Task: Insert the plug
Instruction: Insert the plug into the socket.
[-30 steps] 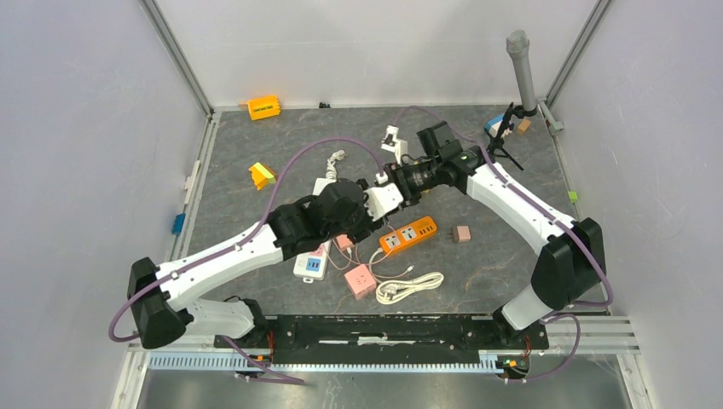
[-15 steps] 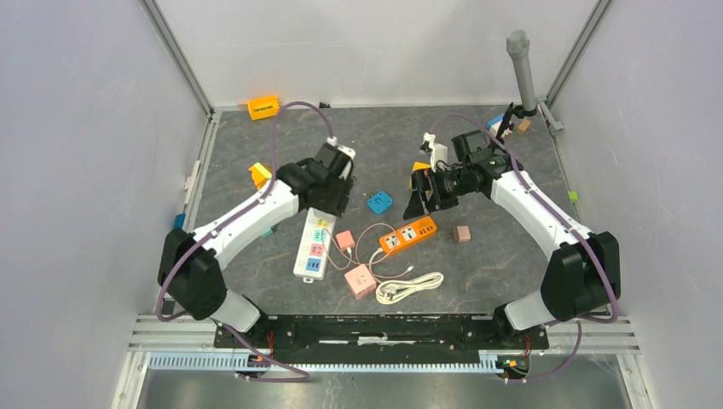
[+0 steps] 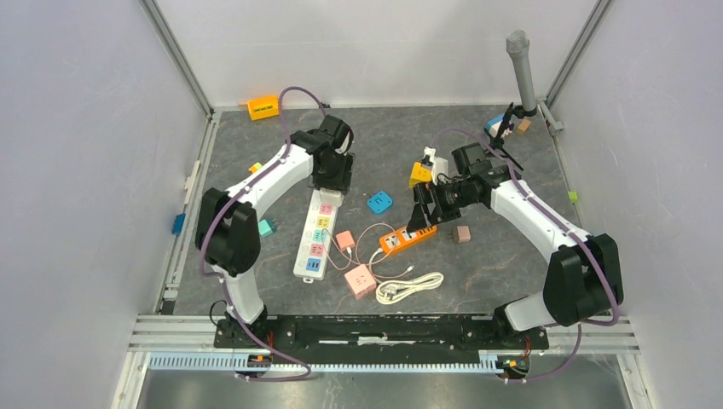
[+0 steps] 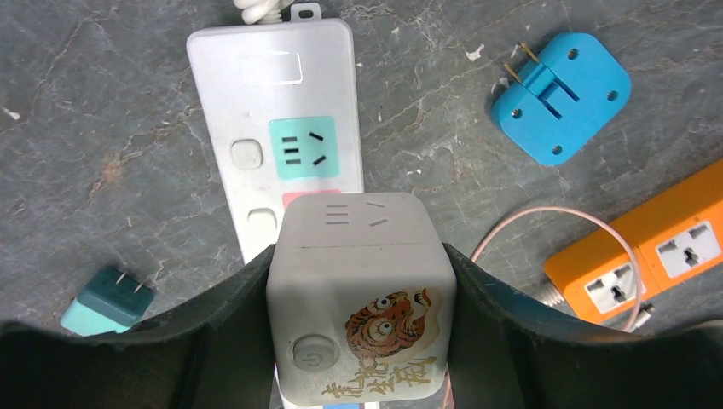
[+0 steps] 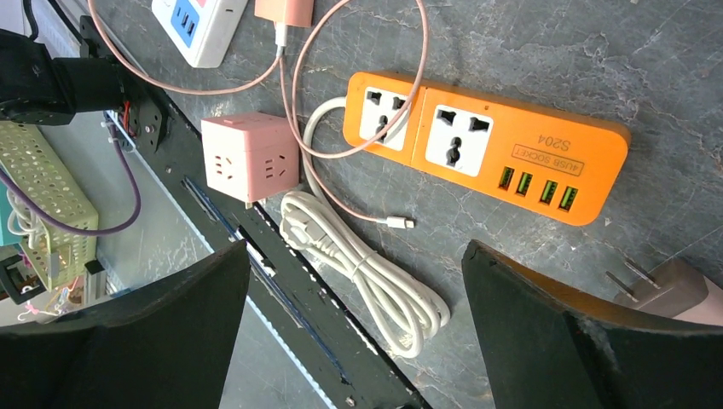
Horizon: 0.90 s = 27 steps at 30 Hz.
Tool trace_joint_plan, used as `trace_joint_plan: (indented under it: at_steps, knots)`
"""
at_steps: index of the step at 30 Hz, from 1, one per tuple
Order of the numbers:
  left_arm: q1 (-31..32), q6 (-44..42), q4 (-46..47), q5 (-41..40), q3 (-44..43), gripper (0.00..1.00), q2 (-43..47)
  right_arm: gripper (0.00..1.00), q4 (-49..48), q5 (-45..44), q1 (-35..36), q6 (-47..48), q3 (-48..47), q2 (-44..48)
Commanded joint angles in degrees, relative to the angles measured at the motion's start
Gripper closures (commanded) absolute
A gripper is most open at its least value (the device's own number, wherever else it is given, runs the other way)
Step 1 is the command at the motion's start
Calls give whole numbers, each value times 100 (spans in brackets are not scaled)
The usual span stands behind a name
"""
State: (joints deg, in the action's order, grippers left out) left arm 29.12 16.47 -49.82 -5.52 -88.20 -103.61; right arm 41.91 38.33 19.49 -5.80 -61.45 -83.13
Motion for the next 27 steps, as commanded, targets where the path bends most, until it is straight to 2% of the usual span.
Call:
trace_joint_plan:
  at_steps: [1, 17, 27]
  knots:
    - [-106, 150, -71, 184, -503, 98, -320, 2, -260, 60, 5, 155, 117, 270]
    - [-292, 130, 216, -409, -593, 98, -749, 2, -333, 316, 3, 262, 336, 302]
    - [-403, 199, 415, -267, -631, 98, -936, 2, -315, 333, 10, 290, 381, 311]
